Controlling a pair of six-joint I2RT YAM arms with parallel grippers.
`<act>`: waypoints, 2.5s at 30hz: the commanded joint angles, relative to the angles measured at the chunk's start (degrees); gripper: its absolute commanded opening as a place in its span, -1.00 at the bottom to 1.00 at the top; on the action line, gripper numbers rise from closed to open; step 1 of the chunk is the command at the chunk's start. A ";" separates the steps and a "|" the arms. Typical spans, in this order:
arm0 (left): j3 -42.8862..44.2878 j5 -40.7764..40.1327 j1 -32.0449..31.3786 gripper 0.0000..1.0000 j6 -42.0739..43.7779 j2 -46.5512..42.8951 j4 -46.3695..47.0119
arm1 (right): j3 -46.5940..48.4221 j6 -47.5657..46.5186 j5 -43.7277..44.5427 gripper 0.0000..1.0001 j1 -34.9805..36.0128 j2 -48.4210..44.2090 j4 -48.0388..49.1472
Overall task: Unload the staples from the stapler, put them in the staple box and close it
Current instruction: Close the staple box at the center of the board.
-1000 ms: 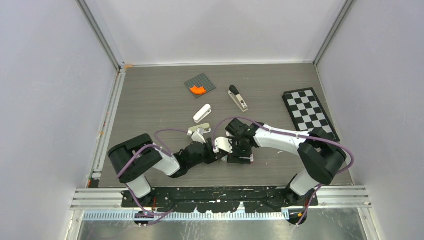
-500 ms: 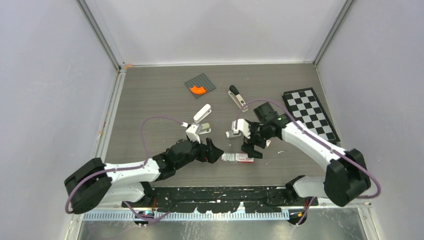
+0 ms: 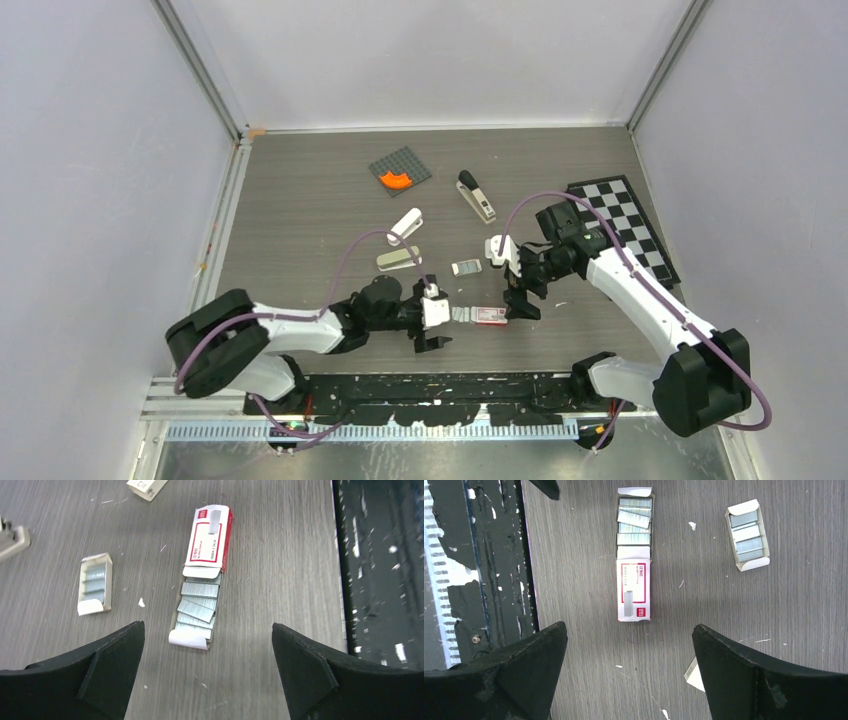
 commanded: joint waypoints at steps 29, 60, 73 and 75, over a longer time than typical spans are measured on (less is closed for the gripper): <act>11.12 15.45 4.66 0.08 1.58 26.32 14.08 | -1.91 -7.04 0.12 0.99 -0.18 3.36 -0.77; 6.64 11.01 3.67 -0.09 -4.95 27.85 26.10 | -13.14 -6.13 9.49 0.89 9.02 8.37 21.85; 5.00 10.32 3.01 -0.17 -6.77 30.02 31.44 | -13.24 -7.29 12.66 0.49 11.77 10.84 21.53; 4.85 10.09 3.01 -0.18 -6.80 30.04 31.76 | -13.24 -7.44 13.41 0.46 12.26 11.06 21.59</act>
